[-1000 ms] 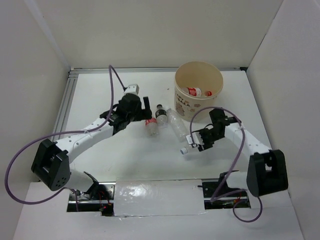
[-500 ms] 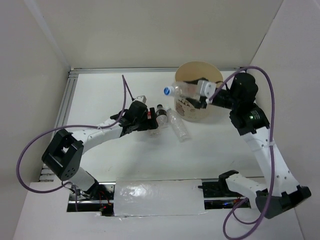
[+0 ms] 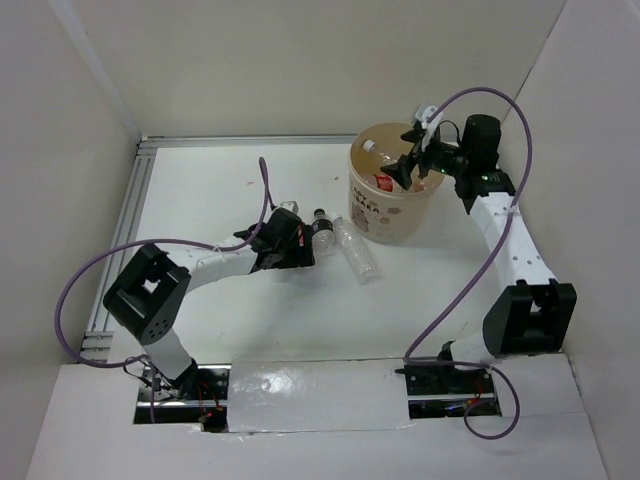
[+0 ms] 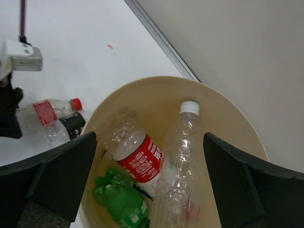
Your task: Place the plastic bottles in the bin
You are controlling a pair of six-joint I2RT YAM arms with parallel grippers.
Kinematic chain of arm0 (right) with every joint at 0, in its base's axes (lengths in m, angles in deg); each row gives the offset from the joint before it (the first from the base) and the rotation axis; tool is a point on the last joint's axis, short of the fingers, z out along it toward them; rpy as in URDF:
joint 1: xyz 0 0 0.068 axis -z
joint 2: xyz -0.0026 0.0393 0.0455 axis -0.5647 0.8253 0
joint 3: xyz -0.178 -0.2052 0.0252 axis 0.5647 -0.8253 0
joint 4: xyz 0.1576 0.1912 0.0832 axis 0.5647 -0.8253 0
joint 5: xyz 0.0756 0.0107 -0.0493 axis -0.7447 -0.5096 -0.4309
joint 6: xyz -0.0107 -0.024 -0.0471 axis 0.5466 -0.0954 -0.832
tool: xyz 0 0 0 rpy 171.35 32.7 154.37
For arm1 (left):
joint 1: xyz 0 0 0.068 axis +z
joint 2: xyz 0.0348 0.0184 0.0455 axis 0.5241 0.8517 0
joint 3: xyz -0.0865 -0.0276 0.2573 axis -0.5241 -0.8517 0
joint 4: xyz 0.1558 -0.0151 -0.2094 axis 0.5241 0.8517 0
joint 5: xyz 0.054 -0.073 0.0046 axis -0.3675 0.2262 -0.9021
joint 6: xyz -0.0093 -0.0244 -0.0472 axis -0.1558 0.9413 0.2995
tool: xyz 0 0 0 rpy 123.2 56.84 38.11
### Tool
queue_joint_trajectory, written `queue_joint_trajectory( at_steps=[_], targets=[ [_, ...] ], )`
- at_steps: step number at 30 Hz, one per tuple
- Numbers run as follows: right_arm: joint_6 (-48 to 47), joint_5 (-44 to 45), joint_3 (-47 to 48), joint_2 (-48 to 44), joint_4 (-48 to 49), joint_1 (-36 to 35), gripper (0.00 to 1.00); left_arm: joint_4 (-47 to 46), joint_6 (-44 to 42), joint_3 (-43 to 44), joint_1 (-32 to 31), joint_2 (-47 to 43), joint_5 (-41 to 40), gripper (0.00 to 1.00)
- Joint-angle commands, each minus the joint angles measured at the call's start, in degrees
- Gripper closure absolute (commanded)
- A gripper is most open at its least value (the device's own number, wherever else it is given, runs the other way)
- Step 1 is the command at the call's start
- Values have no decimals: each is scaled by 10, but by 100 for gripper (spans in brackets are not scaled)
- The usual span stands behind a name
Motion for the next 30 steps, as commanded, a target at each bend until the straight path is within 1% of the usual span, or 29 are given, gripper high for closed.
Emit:
queue_joint_trajectory(
  at_steps=[1, 3, 4, 6, 7, 8, 10, 11, 12, 13, 14, 15, 16, 17, 20, 21, 23, 24, 25, 26, 27, 28, 29, 30],
  targets=[
    [40, -77, 38, -73, -2, 12, 0, -32, -12, -2, -8, 5, -9, 16],
    [40, -112, 33, -96, -26, 19, 0, -38, -19, -7, -8, 5, -9, 23],
    [40, -146, 33, -116, -69, 26, 0, -44, -25, -7, -8, 5, -9, 37],
    [-12, -184, 33, -129, -146, 26, 0, -44, -38, -7, -8, 12, -3, 49],
    [-32, -200, 33, -136, -183, 31, 3, -44, -38, -7, -8, 19, -3, 54],
    [-95, -227, 27, -147, -267, 31, 10, -44, -46, -2, -8, 19, -3, 65],
    [-157, -235, 8, -160, -345, 31, 21, -50, -60, -2, -8, 19, -3, 75],
    [-174, -224, -7, -175, -386, 31, 31, -50, -60, -2, -8, 13, -3, 86],
    [-214, -214, -39, -184, -405, 31, 49, -45, -68, 5, -8, 6, -3, 92],
    [-240, -201, -54, -193, -424, 31, 57, -35, -76, 20, -8, -18, -3, 98],
    [-250, -173, -71, -215, -432, 31, 63, -8, -83, 30, -21, -36, -19, 100],
    [-258, -158, -100, -225, -432, 31, 66, 6, -99, 42, -31, -57, -31, 100],
    [-270, -147, -115, -236, -441, 31, 63, 17, -109, 64, -41, -81, -43, 100],
    [-270, -127, -144, -257, -441, 31, 56, 36, -126, 78, -57, -127, -61, 100],
    [-270, -93, -193, -282, -436, 31, 18, 43, -145, 129, -64, -187, -61, 100],
    [-259, -85, -224, -290, -431, 31, 11, 32, -161, 143, -64, -192, -55, 100],
    [-240, -64, -253, -290, -408, 31, 11, 12, -173, 188, -64, -192, -55, 100],
    [-223, -59, -276, -290, -399, 31, 14, -4, -185, 203, -64, -171, -46, 100],
    [-205, -51, -286, -290, -384, 31, 18, -24, -192, 237, -64, -158, -39, 100],
    [-191, -43, -296, -290, -370, 26, 20, -57, -192, 260, -64, -142, -39, 100],
    [-167, -22, -314, -290, -340, 26, 24, -69, -199, 287, -64, -95, -24, 100],
    [-157, -6, -323, -290, -323, 18, 26, -78, -199, 318, -64, -67, -18, 100],
    [-143, 11, -331, -290, -306, 4, 26, -84, -199, 388, -64, -38, -12, 100],
    [-108, 51, -338, -284, -268, -5, 26, -84, -199, 425, -64, -6, -6, 100]
  ],
)
